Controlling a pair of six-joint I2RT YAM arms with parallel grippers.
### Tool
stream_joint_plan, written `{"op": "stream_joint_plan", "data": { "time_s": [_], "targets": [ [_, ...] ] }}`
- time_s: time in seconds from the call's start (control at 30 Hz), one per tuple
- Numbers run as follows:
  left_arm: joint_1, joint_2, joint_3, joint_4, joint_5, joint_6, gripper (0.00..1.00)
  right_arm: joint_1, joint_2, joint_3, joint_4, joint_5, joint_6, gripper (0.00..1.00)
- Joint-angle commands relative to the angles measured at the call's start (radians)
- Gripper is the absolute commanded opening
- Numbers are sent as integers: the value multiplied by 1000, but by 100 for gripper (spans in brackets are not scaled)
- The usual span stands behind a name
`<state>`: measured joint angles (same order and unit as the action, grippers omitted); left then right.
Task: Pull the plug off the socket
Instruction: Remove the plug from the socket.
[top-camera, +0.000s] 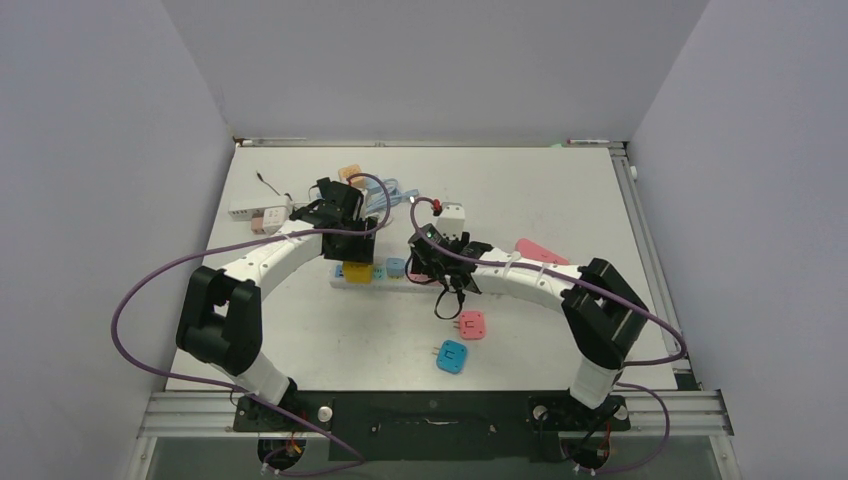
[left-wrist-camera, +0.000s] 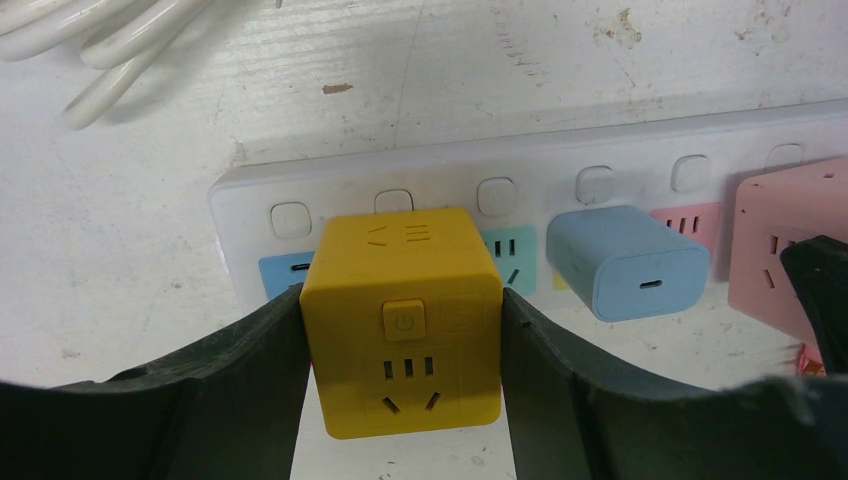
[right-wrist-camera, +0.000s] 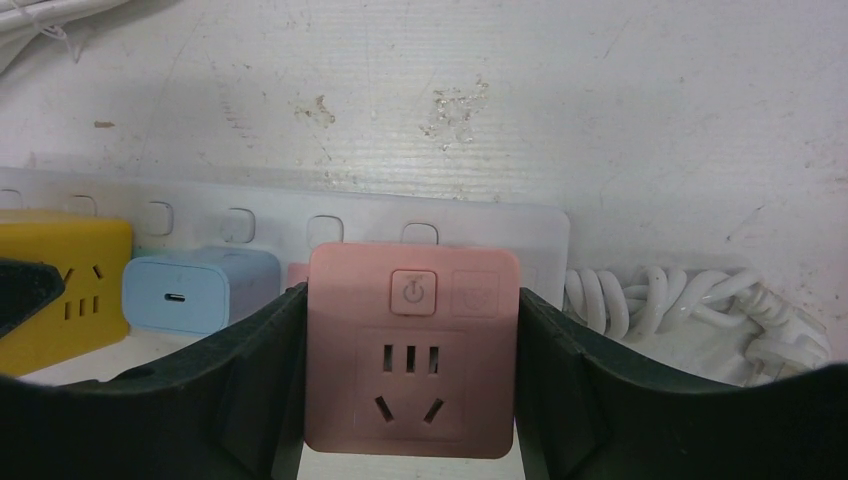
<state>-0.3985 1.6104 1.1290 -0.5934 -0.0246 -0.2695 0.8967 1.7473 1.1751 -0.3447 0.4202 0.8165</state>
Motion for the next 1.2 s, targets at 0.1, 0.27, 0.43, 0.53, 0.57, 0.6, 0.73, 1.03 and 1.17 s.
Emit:
{"op": "stream_joint_plan", "data": {
  "time_s": [0.1,0.27,0.43,0.53,0.57,0.6,0.73,1.03,1.17],
  "targets": [
    [3,63,-19,-47,44,-2,0,-44,-59,-41,51,-66,-4,5],
    [3,63,-18,-47,43,-2,0,-52,-66,-49,70,-90,2,5],
    [2,63,-18,-47,45,-1,0,-47,-59,-41,66,-77,13,5],
    [3,65,-18,-47,47,-2,0,-27,-52,-21,41,-32,16,5],
    [2,63,-16,-47,48,-2,0,-17,-49,-10,27,-13,16,5],
    [1,63,-17,-46,49,-2,0,-7,-44,4,11,8,16,5],
    [1,63,-16,-47,51,-2,0,35,-13,59,-58,98,13,5],
    [1,62,-16,-48,53,-2,0,104,66,168,-153,209,11,5],
    [1,62,-15,-49,53,-2,0,121,81,198,-189,250,13,5]
  ]
}}
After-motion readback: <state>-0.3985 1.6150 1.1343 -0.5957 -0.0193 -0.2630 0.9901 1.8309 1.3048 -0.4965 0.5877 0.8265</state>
